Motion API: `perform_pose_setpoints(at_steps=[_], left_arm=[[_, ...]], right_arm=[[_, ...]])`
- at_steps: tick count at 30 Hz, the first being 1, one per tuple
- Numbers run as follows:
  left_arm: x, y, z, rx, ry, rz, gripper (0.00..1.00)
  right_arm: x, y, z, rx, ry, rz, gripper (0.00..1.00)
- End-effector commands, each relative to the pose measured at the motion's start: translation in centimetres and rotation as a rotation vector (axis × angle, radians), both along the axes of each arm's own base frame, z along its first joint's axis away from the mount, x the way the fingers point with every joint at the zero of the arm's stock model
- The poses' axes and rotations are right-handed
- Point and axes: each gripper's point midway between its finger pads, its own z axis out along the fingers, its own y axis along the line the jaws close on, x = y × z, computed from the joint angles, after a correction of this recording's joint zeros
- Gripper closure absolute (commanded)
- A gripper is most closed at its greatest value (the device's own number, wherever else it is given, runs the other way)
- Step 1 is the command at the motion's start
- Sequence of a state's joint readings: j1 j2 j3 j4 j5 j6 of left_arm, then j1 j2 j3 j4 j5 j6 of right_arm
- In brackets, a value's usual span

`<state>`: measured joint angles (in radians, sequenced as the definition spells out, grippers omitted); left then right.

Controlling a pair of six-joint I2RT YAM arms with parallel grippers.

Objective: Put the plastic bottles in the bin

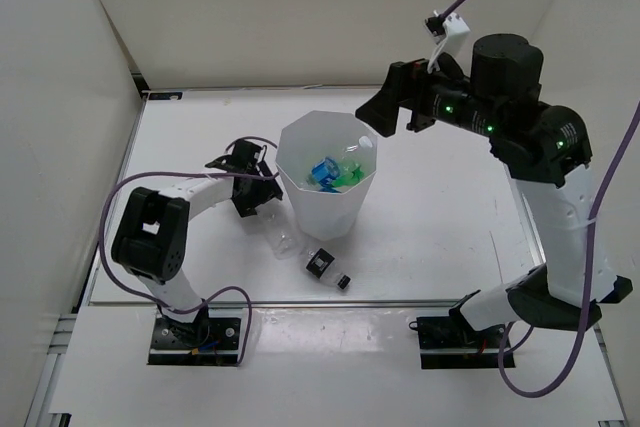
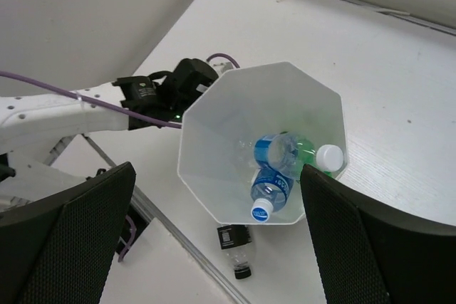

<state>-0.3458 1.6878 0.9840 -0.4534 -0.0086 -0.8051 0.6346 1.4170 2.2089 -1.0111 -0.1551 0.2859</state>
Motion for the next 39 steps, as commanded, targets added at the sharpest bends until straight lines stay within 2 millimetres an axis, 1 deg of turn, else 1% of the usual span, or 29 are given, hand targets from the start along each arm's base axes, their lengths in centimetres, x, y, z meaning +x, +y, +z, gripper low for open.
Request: perform_pose_setpoints(at_steps=[1, 2, 3, 4, 5, 8, 9, 12, 13, 14, 15, 16, 17, 19, 20, 21, 22, 23, 24, 25, 26, 28, 30, 31, 34, 35, 36, 38, 39], left_arm=[[0.2, -1.6, 1.7, -0.064, -0.033, -0.057, 0.17], [0.1, -0.9, 1.9, -0.036, -0.051, -0.05, 0.22], [0.6, -0.6, 3.4, -0.032, -0.103, -0.039, 0.29], [0.4, 0.0, 4.0, -0.009, -0.113, -0.025, 0.4], [0.1, 0.8, 4.5, 0.024, -0.121, -0.006, 0.41], [-0.2, 5.0, 8.2, 0.171, -0.157, 0.145, 0.43], [0.0, 7.1, 9.7, 0.266, -0.19, 0.2, 0.43], [0.0, 10.8, 16.5, 0.428, -0.244, 0.332, 0.43], [1.4, 11.0, 21.1, 0.422, -0.329, 0.374, 0.43], [1.2, 11.7, 22.8, 0.447, -0.339, 0.399, 0.43], [1.8, 11.0, 25.4, 0.438, -0.407, 0.395, 0.43], [2.7, 10.6, 29.8, 0.393, -0.519, 0.417, 0.42], [3.0, 10.3, 32.4, 0.375, -0.59, 0.409, 0.41], [4.0, 7.8, 38.3, 0.249, -0.789, 0.375, 0.4], [4.2, 6.6, 39.8, 0.212, -0.847, 0.343, 0.39], [4.5, 4.5, 42.1, 0.165, -0.93, 0.287, 0.39], [4.3, 2.8, 43.3, 0.119, -0.966, 0.215, 0.39], [4.7, 1.0, 44.2, 0.107, -0.985, 0.164, 0.37], [4.3, -1.6, 44.4, 0.122, -0.996, 0.066, 0.37], [4.3, -3.2, 44.3, 0.129, -0.999, 0.017, 0.36], [4.7, -4.9, 43.3, 0.155, -0.983, -0.022, 0.36], [4.0, -7.7, 41.3, 0.172, -0.952, -0.093, 0.33], [4.0, -8.4, 38.1, 0.24, -0.901, -0.108, 0.28], [3.7, -8.9, 37.3, 0.25, -0.89, -0.125, 0.22], [3.5, -8.1, 36.5, 0.345, -0.885, -0.106, 0.1], [3.1, -8.3, 36.6, 0.365, -0.891, -0.111, 0.0], [3.1, -7.4, 38.3, 0.386, -0.92, -0.066, 0.0], [3.0, -6.8, 40.2, 0.406, -0.952, -0.071, 0.0], [2.8, -6.0, 42.2, 0.406, -0.984, -0.03, 0.0]], right_arm=[[2.0, 0.3, -2.0, -0.064, 0.005, -0.033, 0.0], [2.2, -0.1, -2.3, -0.075, 0.005, -0.058, 0.0], [2.2, -0.4, -2.4, -0.078, 0.005, -0.067, 0.0], [2.2, -0.3, -2.9, -0.086, 0.016, -0.067, 0.0], [2.3, -0.5, -3.6, -0.099, 0.027, -0.075, 0.0], [2.6, -1.1, -4.6, -0.099, 0.068, -0.106, 0.0], [2.8, -1.5, -5.2, -0.107, 0.08, -0.119, 0.0], [3.2, -2.1, -6.5, -0.111, 0.127, -0.143, 0.0], [3.0, -2.2, -6.9, -0.116, 0.133, -0.143, 0.0], [3.4, -2.5, -7.7, -0.122, 0.157, -0.16, 0.0], [3.4, -3.0, -8.1, -0.12, 0.174, -0.178, 0.0], [2.9, -3.3, -8.4, -0.117, 0.182, -0.173, 0.0], [2.8, -3.6, -10.1, -0.138, 0.222, -0.174, 0.0], [2.0, -3.8, -10.4, -0.119, 0.219, -0.168, 0.0], [2.0, -4.0, -11.8, -0.125, 0.25, -0.182, 0.0], [1.5, -4.3, -11.7, -0.115, 0.235, -0.182, 0.0], [1.4, -4.3, -11.7, -0.105, 0.236, -0.185, 0.0], [1.6, -4.6, -11.7, -0.089, 0.239, -0.201, 0.0], [1.6, -4.9, -11.8, -0.093, 0.236, -0.214, 0.0], [1.9, -5.0, -11.6, -0.084, 0.225, -0.223, 0.0], [1.9, -5.0, -11.6, -0.084, 0.225, -0.223, 0.0], [2.0, -5.2, -11.5, -0.082, 0.213, -0.236, 0.0], [2.1, -5.4, -10.9, -0.061, 0.191, -0.25, 0.0], [2.0, -5.5, -10.8, -0.064, 0.167, -0.244, 0.0], [0.9, -5.2, -11.0, -0.041, 0.08, -0.169, 0.0], [0.5, -5.2, -11.4, -0.045, 0.05, -0.15, 0.0], [0.1, -5.5, -12.3, -0.028, 0.024, -0.15, 0.0], [-0.5, -5.6, -13.4, -0.032, -0.01, -0.135, 0.0], [-1.5, -5.6, -12.9, -0.015, -0.058, -0.106, 0.0]])
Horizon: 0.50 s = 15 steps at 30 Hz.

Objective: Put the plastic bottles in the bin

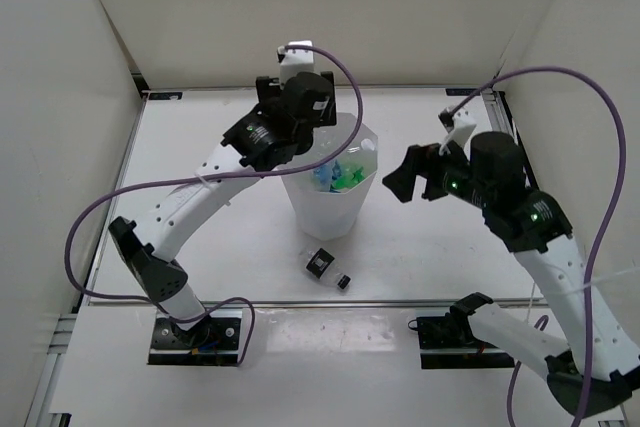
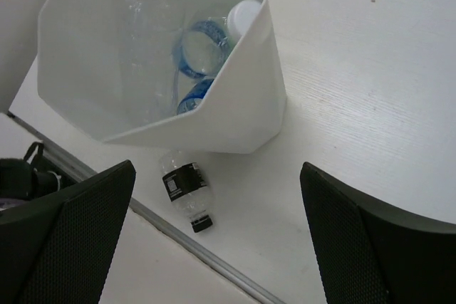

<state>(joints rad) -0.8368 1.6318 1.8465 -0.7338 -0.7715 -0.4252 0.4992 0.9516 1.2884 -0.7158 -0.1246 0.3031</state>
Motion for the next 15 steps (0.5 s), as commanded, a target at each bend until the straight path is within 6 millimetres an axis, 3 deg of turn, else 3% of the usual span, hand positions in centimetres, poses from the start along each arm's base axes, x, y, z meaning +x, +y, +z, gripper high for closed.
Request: perform_pose_setpoints(at_steps=[1, 4, 5, 6, 8, 11, 15], left_arm=[[-1.5, 4.4, 9.9, -0.063, -0.204, 0.105, 0.0], [-2.6, 6.8, 12.3, -0.076, -0.253, 0.169, 0.0], [-2.6, 7.5, 12.1, -0.08, -0.251, 0.185, 0.0], [-2.5, 8.6, 11.9, -0.087, -0.25, 0.21, 0.0], [-3.1, 10.5, 10.3, -0.092, -0.233, 0.252, 0.0], [-4.8, 12.9, 7.4, -0.102, -0.179, 0.303, 0.0], [-6.5, 16.9, 2.8, -0.107, -0.064, 0.4, 0.0]], right_arm=[[-1.1, 1.2, 1.0, 0.048, -0.171, 0.121, 0.0], [-3.6, 2.8, -1.3, 0.05, -0.142, 0.265, 0.0], [-4.5, 3.2, -3.4, 0.04, -0.098, 0.302, 0.0], [-4.9, 3.3, -4.0, 0.037, -0.099, 0.314, 0.02], [-6.2, 3.8, -6.4, 0.028, -0.091, 0.339, 0.03], [-7.1, 4.4, -7.1, 0.042, -0.152, 0.358, 0.03], [-8.8, 5.9, -11.0, 0.005, -0.1, 0.452, 0.03]])
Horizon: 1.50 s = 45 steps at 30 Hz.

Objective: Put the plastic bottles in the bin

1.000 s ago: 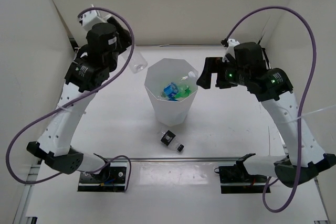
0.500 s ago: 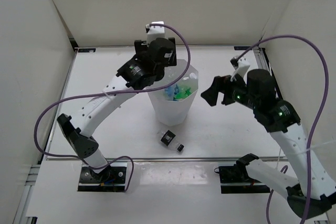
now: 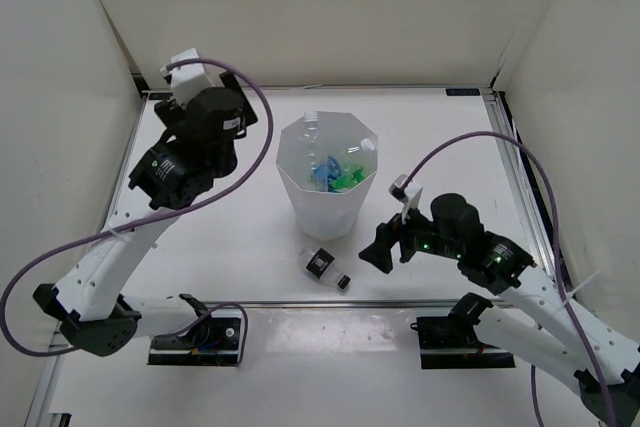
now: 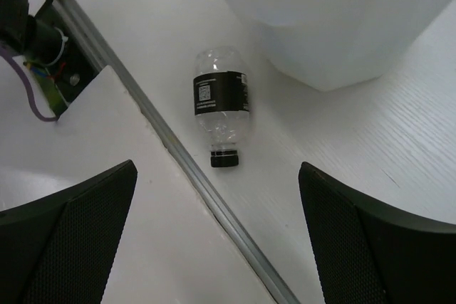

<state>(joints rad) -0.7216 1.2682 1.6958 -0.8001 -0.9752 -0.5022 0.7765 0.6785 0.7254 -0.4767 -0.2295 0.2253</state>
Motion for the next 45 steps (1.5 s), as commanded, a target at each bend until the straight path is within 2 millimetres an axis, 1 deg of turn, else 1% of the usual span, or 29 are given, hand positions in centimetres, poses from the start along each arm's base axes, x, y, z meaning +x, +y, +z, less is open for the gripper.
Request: perform_pose_setpoints(at_steps=[1, 3, 4, 5, 8, 9, 10, 11, 13, 14, 16, 17, 19, 20, 22, 23, 26, 30, 34, 35, 36, 37, 38, 39, 41, 42, 43, 44, 45], left_arm=[[-1.6, 2.7, -5.1, -0.009, 0.137, 0.079, 0.0], [-2.8, 4.0, -7.3, -0.006, 0.199, 0.108, 0.0], [-3.2, 4.7, -8.1, -0.007, 0.219, 0.123, 0.0], [-3.6, 4.8, -8.5, -0.01, 0.233, 0.116, 0.0], [-4.9, 6.2, -9.3, -0.029, 0.252, 0.156, 0.0], [-5.1, 6.5, -9.7, -0.045, 0.259, 0.166, 0.0], [-5.4, 6.7, -9.6, -0.056, 0.254, 0.169, 0.0], [-6.0, 7.1, -10.0, -0.062, 0.265, 0.176, 0.0], [-6.4, 7.3, -10.1, -0.084, 0.263, 0.175, 0.0], [-7.0, 7.4, -10.7, -0.087, 0.276, 0.172, 0.0], [-7.5, 7.6, -11.3, -0.093, 0.289, 0.171, 0.0], [-7.9, 7.9, -11.7, -0.085, 0.3, 0.172, 0.0], [-8.6, 8.1, -12.5, -0.103, 0.319, 0.185, 0.0], [-9.0, 8.3, -13.0, -0.101, 0.33, 0.192, 0.0], [-9.6, 8.5, -13.8, -0.114, 0.354, 0.2, 0.0], [-9.9, 8.2, -14.4, -0.115, 0.381, 0.187, 0.0], [-10.8, 8.3, -15.3, -0.132, 0.412, 0.181, 0.0], [-11.4, 8.5, -15.5, -0.139, 0.422, 0.18, 0.0], [-11.9, 8.8, -16.1, -0.153, 0.418, 0.188, 0.0], [-11.9, 8.8, -16.1, -0.153, 0.418, 0.188, 0.0], [-12.0, 8.9, -16.2, -0.147, 0.425, 0.19, 0.0], [-12.0, 8.9, -16.5, -0.151, 0.429, 0.197, 0.0], [-12.1, 8.9, -16.4, -0.166, 0.418, 0.199, 0.0], [-12.2, 8.9, -16.6, -0.161, 0.425, 0.201, 0.0], [-12.2, 9.1, -16.7, -0.182, 0.408, 0.221, 0.0], [-12.2, 9.2, -16.6, -0.186, 0.399, 0.23, 0.0], [-12.2, 9.3, -16.9, -0.18, 0.406, 0.232, 0.0], [-12.2, 9.2, -16.9, -0.193, 0.401, 0.238, 0.0], [-12.2, 9.4, -16.6, -0.209, 0.381, 0.248, 0.0]], right_arm=[[-0.1, 2.4, -0.3, 0.044, -0.075, 0.081, 0.03], [-1.0, 3.5, -1.8, 0.023, -0.066, 0.128, 0.03], [-1.0, 4.2, -3.0, 0.006, -0.071, 0.134, 0.03], [-1.2, 4.6, -3.5, 0.004, -0.069, 0.146, 0.03], [-0.5, 5.8, -4.9, -0.003, -0.052, 0.122, 0.03], [-0.3, 5.8, -6.3, -0.024, -0.03, 0.108, 0.02], [0.2, 6.2, -6.1, -0.004, -0.043, 0.091, 0.02], [0.0, 6.5, -6.6, -0.002, -0.028, 0.094, 0.0], [0.5, 7.0, -7.6, -0.022, -0.019, 0.084, 0.0], [0.8, 7.4, -7.5, -0.013, -0.026, 0.084, 0.0], [1.1, 8.0, -8.6, -0.017, -0.011, 0.08, 0.0], [1.1, 8.3, -9.4, -0.032, 0.005, 0.089, 0.0], [0.6, 9.1, -10.0, -0.026, 0.032, 0.112, 0.0], [0.8, 9.4, -10.8, -0.037, 0.041, 0.112, 0.0], [0.3, 10.3, -11.2, -0.035, 0.05, 0.131, 0.02], [0.4, 10.5, -12.0, -0.049, 0.059, 0.131, 0.02], [0.6, 10.8, -13.2, -0.066, 0.084, 0.104, 0.03], [0.7, 10.0, -15.2, -0.114, 0.116, 0.063, 0.08], [-0.2, 8.8, -17.5, -0.178, 0.164, 0.071, 0.18], [-0.3, 8.6, -17.7, -0.188, 0.171, 0.071, 0.2], [-0.8, 7.8, -18.5, -0.224, 0.182, 0.077, 0.24], [-1.1, 7.7, -18.6, -0.23, 0.193, 0.086, 0.29], [-1.3, 7.3, -18.7, -0.239, 0.191, 0.091, 0.32], [-1.6, 6.8, -18.4, -0.248, 0.197, 0.091, 0.35], [-1.8, 6.3, -17.7, -0.27, 0.202, 0.096, 0.46], [-1.9, 6.0, -17.3, -0.283, 0.211, 0.095, 0.52], [-2.5, 5.1, -16.8, -0.31, 0.228, 0.095, 0.58], [-2.6, 5.1, -15.8, -0.3, 0.233, 0.088, 0.69], [-2.9, 4.8, -15.1, -0.306, 0.228, 0.092, 0.73]])
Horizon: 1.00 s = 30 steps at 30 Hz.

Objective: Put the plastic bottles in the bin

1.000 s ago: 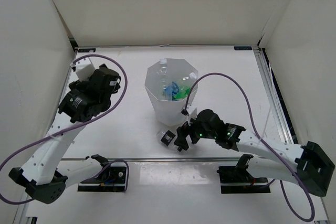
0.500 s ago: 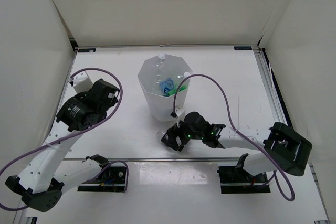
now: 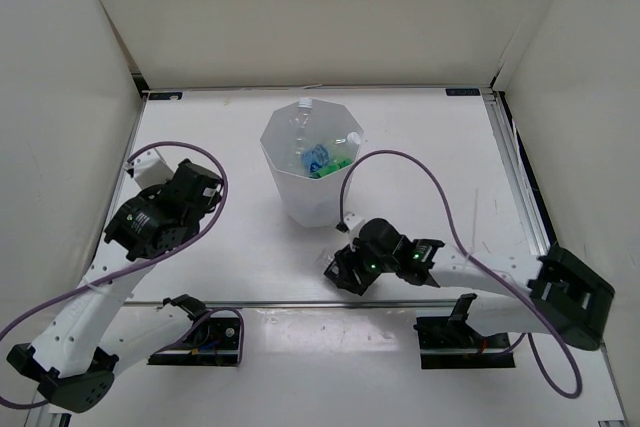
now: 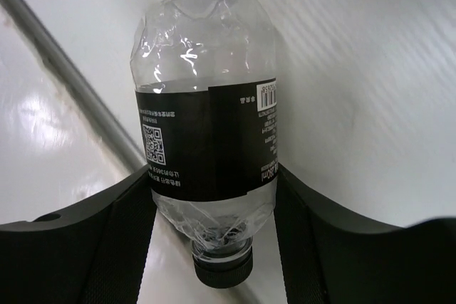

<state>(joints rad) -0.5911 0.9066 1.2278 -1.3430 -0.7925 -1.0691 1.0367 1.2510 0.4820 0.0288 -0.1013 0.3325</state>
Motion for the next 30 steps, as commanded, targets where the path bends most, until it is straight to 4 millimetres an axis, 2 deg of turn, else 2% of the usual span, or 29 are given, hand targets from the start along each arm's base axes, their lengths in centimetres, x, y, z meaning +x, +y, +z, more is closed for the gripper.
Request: perform_pose_setpoints(at_steps=[1, 2, 3, 4, 5, 6, 7, 8, 9, 10, 11, 13, 14, 16, 17, 18, 19, 20, 21, 22, 23, 24, 25, 26, 27, 28, 30], left_arm=[[-0.8, 0.9, 0.1, -0.011, -0.015, 0.048, 0.0], [-0.9, 1.0, -0.1, -0.019, -0.019, 0.054, 0.0], [-0.8, 1.1, -0.4, -0.009, -0.021, 0.06, 0.0], [-0.7, 1.0, -0.5, -0.016, -0.031, 0.06, 0.0], [-0.9, 1.4, -0.9, -0.001, -0.028, 0.066, 0.0], [-0.7, 1.3, -1.1, -0.009, -0.033, 0.071, 0.0], [-0.7, 1.2, -1.1, -0.018, -0.038, 0.078, 0.0], [-0.7, 1.2, -1.5, -0.018, -0.038, 0.078, 0.0], [-0.7, 1.2, -1.8, -0.02, -0.035, 0.084, 0.0], [-0.5, 1.1, -1.7, -0.029, -0.047, 0.085, 0.0], [-0.4, 0.9, -2.2, -0.039, -0.045, 0.079, 0.0], [-0.3, 0.6, -2.5, -0.05, -0.043, 0.072, 0.0], [-0.4, 0.5, -3.0, -0.049, -0.027, 0.068, 0.0], [-0.3, 0.2, -3.5, -0.05, -0.015, 0.063, 0.0], [-0.1, -0.1, -3.6, -0.057, -0.01, 0.058, 0.0], [0.1, -0.2, -3.8, -0.05, 0.0, 0.058, 0.0], [0.2, -0.3, -3.8, -0.048, -0.003, 0.051, 0.0], [0.3, -0.3, -4.0, -0.03, 0.014, 0.044, 0.0], [0.5, -0.5, -3.8, -0.023, 0.019, 0.039, 0.0], [0.9, -0.7, -3.4, -0.018, 0.013, 0.027, 0.0], [0.9, -0.7, -3.1, -0.015, 0.009, 0.02, 0.0], [1.3, -0.9, -2.7, -0.015, 0.002, 0.014, 0.0], [1.4, -1.0, -2.9, -0.001, 0.016, 0.009, 0.0], [1.6, -0.9, -2.4, -0.001, 0.001, 0.014, 0.0], [1.6, -0.9, -2.1, -0.007, -0.008, 0.015, 0.0], [1.8, -1.0, -2.3, -0.001, 0.001, 0.015, 0.0], [2.0, -1.2, -1.5, -0.001, -0.016, 0.001, 0.0]], right_arm=[[-1.3, -2.2, 2.9, -0.047, 0.017, -0.013, 0.76], [-1.6, -2.5, 3.8, -0.047, -0.004, -0.025, 0.78], [-1.5, -2.6, 6.4, 0.007, -0.044, -0.041, 0.8], [-1.4, -3.3, 7.4, 0.004, -0.055, -0.069, 0.82], [-2.0, -5.0, 7.6, -0.049, -0.035, -0.088, 0.85], [-1.4, -4.9, 11.4, 0.022, -0.088, -0.109, 0.85], [-2.0, -6.1, 12.6, 0.007, -0.084, -0.12, 0.85], [-1.7, -6.4, 14.7, 0.043, -0.118, -0.139, 0.85], [-1.0, -6.5, 19.8, 0.15, -0.19, -0.174, 0.82], [-0.3, -6.9, 21.9, 0.179, -0.23, -0.211, 0.79], [1.1, -7.6, 24.2, 0.197, -0.313, -0.267, 0.75], [3.5, -7.5, 28.2, 0.195, -0.487, -0.263, 0.74], [5.0, -5.9, 31.0, 0.207, -0.561, -0.254, 0.73], [7.7, -4.9, 33.0, 0.124, -0.689, -0.221, 0.76], [9.6, -2.8, 33.8, 0.102, -0.711, -0.218, 0.77], [10.9, -2.2, 34.0, 0.084, -0.718, -0.219, 0.77], [11.8, -1.3, 34.0, 0.073, -0.713, -0.204, 0.77], [13.2, 0.7, 32.0, 0.022, -0.669, -0.172, 0.77], [14.3, 1.2, 34.2, 0.052, -0.682, -0.192, 0.69], [15.2, 2.9, 32.7, 0.015, -0.651, -0.168, 0.6], [15.9, 3.4, 32.8, 0.014, -0.644, -0.167, 0.49], [16.0, 3.8, 32.7, 0.001, -0.629, -0.154, 0.27], [16.3, 4.3, 33.3, 0.007, -0.633, -0.156, 0.21], [16.2, 4.4, 33.2, 0.025, -0.609, -0.178, 0.07], [16.3, 3.9, 33.8, 0.025, -0.623, -0.197, 0.07], [15.9, 3.1, 34.6, 0.052, -0.618, -0.231, 0.0], [16.0, 1.0, 35.5, 0.051, -0.63, -0.341, 0.0]])
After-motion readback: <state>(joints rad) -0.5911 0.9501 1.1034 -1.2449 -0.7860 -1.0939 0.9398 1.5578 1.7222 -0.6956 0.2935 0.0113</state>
